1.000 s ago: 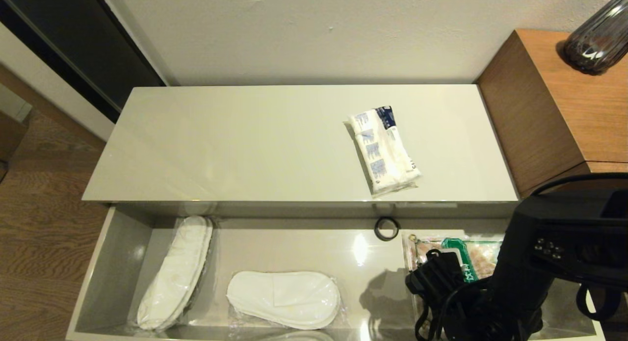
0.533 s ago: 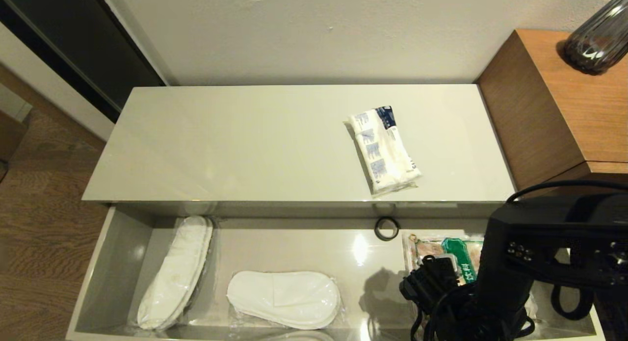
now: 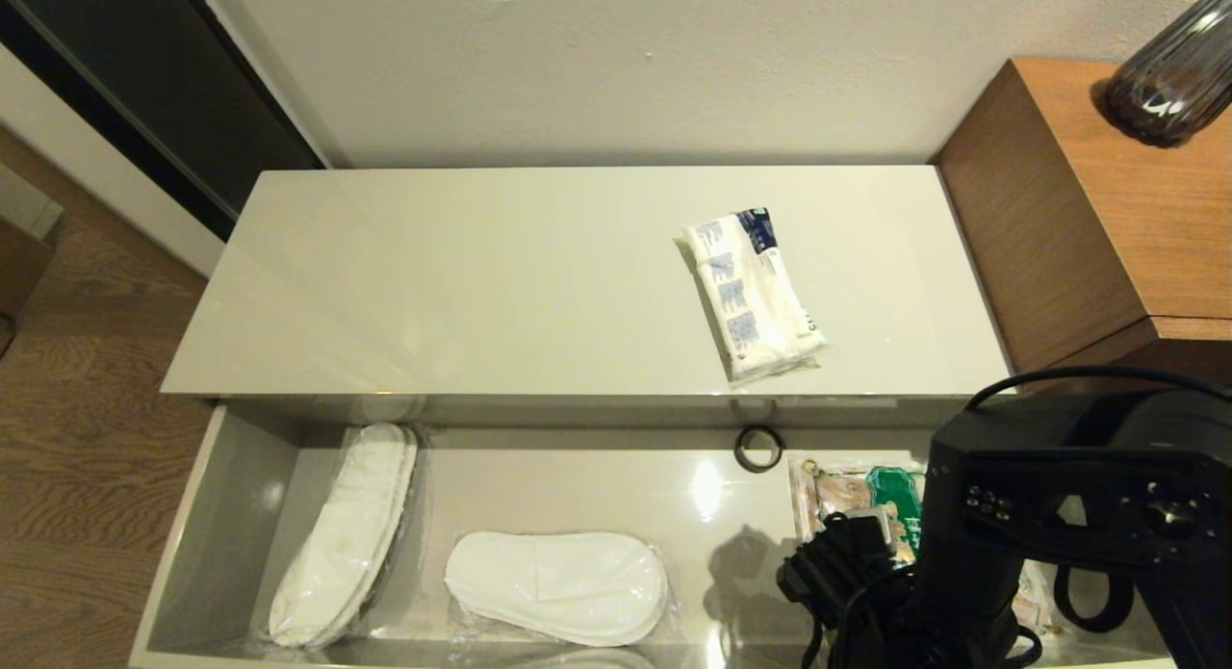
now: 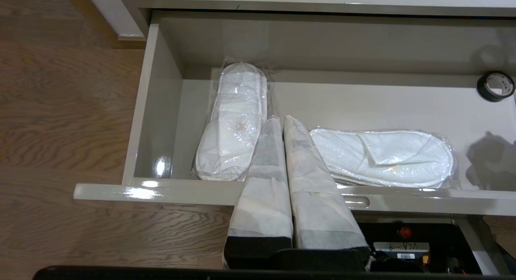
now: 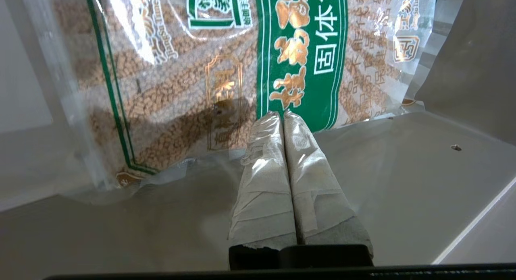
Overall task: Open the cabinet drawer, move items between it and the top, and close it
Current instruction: Take out the solid drinks from the drawer
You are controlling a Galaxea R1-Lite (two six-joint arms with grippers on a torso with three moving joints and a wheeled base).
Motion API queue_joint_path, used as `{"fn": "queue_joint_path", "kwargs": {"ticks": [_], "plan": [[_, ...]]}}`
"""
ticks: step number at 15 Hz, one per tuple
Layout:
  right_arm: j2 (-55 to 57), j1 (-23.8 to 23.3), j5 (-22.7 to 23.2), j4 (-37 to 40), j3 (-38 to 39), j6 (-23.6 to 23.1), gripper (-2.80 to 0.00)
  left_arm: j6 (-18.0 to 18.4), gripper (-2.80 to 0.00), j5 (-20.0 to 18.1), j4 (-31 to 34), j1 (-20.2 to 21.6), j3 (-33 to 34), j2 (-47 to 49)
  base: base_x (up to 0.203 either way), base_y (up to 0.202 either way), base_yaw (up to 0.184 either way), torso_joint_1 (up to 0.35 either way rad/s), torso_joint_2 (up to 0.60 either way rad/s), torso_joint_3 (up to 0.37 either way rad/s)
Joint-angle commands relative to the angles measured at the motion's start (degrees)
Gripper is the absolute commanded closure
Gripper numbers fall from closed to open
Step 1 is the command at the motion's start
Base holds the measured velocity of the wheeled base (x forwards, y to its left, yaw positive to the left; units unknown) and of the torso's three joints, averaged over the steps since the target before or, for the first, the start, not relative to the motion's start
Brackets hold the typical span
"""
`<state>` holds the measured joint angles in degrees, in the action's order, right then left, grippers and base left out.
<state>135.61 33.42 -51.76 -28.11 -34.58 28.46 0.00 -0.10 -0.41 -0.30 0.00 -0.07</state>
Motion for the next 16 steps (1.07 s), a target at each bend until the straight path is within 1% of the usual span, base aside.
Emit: {"fn": "queue_joint_path", "kwargs": {"ticks": [1, 6, 11, 16], "plan": [[0.2, 0.6, -0.3, -0.1, 0.1, 0.5, 0.00, 0.0, 0.00, 0.0, 0.0, 0.0, 0.0, 0.1, 0.000, 0.000, 0.000, 0.000, 0.00, 0.000], [-0.2, 3.3, -0.4, -0.1, 0.5, 0.8, 0.00, 0.0, 0.00, 0.0, 0.0, 0.0, 0.0, 0.1, 0.000, 0.000, 0.000, 0.000, 0.00, 0.000], [-1.8, 4.2, -0.8, -0.3, 1.7, 1.1, 0.00, 0.0, 0.00, 0.0, 0.0, 0.0, 0.0, 0.1, 0.000, 0.000, 0.000, 0.000, 0.00, 0.000], [-3.2, 9.1, -0.4, -0.2, 2.3, 0.4, 0.00, 0.0, 0.00, 0.0, 0.0, 0.0, 0.0, 0.1, 0.000, 0.000, 0.000, 0.000, 0.00, 0.000]]}}
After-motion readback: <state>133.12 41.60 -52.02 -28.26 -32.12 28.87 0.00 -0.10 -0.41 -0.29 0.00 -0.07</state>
